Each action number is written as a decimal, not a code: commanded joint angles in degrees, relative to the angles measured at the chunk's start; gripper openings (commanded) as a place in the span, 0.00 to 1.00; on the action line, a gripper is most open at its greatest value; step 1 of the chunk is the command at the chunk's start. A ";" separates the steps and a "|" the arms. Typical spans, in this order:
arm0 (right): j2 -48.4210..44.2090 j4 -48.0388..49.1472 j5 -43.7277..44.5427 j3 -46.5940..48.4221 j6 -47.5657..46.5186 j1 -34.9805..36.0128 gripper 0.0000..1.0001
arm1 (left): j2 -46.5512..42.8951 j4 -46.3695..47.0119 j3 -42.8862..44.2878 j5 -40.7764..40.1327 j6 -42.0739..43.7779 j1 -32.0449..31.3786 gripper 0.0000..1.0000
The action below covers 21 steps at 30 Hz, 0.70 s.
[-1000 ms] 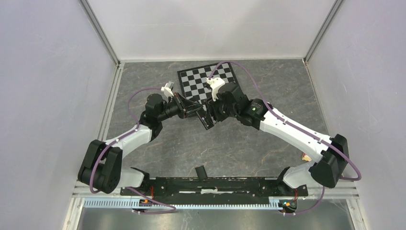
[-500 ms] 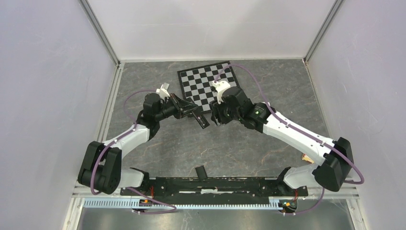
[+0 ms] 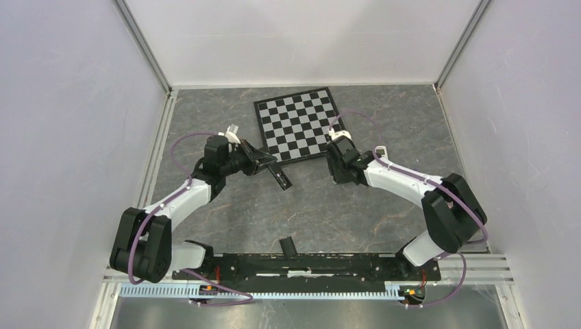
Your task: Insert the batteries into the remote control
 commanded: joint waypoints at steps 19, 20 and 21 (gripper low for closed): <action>3.13 10.94 -4.38 -11.16 4.87 -19.94 0.39 | -1.09 -1.02 2.60 0.44 3.80 1.59 0.02; 2.93 11.20 -4.35 -11.56 5.02 -19.96 0.34 | -1.11 -1.02 2.58 0.52 3.79 1.59 0.02; 2.75 11.19 -4.29 -11.90 5.02 -19.99 0.31 | -1.09 -0.99 2.69 0.50 3.72 1.59 0.02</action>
